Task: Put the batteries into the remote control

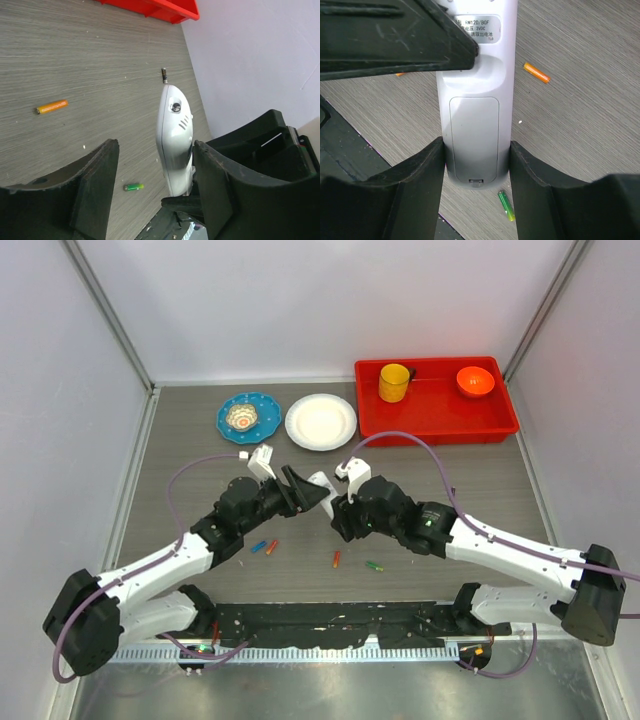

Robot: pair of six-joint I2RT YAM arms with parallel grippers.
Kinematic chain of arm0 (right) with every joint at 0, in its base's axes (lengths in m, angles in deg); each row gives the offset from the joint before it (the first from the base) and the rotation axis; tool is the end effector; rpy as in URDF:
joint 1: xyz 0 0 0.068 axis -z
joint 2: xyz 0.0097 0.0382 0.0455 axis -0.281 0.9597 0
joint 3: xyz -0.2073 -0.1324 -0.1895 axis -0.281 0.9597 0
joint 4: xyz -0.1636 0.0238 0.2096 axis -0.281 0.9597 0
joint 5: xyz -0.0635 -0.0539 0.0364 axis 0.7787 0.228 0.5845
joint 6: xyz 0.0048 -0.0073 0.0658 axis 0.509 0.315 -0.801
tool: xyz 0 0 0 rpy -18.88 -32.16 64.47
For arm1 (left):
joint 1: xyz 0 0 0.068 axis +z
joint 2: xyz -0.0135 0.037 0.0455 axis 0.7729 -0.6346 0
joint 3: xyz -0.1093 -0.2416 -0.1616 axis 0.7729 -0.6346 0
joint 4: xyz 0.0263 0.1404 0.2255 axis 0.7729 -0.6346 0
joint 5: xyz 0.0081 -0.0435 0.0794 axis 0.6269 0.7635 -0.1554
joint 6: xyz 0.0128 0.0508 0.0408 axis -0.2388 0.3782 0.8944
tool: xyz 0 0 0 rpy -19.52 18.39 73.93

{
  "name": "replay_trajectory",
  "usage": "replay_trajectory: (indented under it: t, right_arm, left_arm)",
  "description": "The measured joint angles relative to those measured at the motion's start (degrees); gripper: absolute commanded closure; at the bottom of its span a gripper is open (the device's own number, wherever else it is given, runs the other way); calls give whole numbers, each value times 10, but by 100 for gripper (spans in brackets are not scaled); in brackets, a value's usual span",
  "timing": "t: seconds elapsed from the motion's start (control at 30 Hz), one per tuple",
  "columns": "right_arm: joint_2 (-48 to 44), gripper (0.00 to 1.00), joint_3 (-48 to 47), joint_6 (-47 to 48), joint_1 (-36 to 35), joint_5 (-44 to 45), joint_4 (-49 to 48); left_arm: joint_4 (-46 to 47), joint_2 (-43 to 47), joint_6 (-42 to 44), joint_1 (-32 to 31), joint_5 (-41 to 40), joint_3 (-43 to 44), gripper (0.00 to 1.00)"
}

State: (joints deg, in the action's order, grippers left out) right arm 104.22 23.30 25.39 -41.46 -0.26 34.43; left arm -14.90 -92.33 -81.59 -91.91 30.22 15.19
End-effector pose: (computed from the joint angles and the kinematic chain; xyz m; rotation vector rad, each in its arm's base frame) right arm 0.1421 0.2104 0.3061 -0.7484 2.1166 0.5287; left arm 0.1778 -0.1625 0.2800 -0.1977 1.9508 -1.2799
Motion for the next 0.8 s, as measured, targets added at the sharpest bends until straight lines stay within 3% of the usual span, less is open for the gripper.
replay_trajectory:
  t: [0.47,0.8]
  right_arm:
    - [7,93,-2,-9,-7,4,0]
    - [7,93,-2,-12,-11,4,0]
  left_arm:
    - [31,-19,-10,-23,-11,0,43]
    - [52,-32,-12,-30,-16,-8,52]
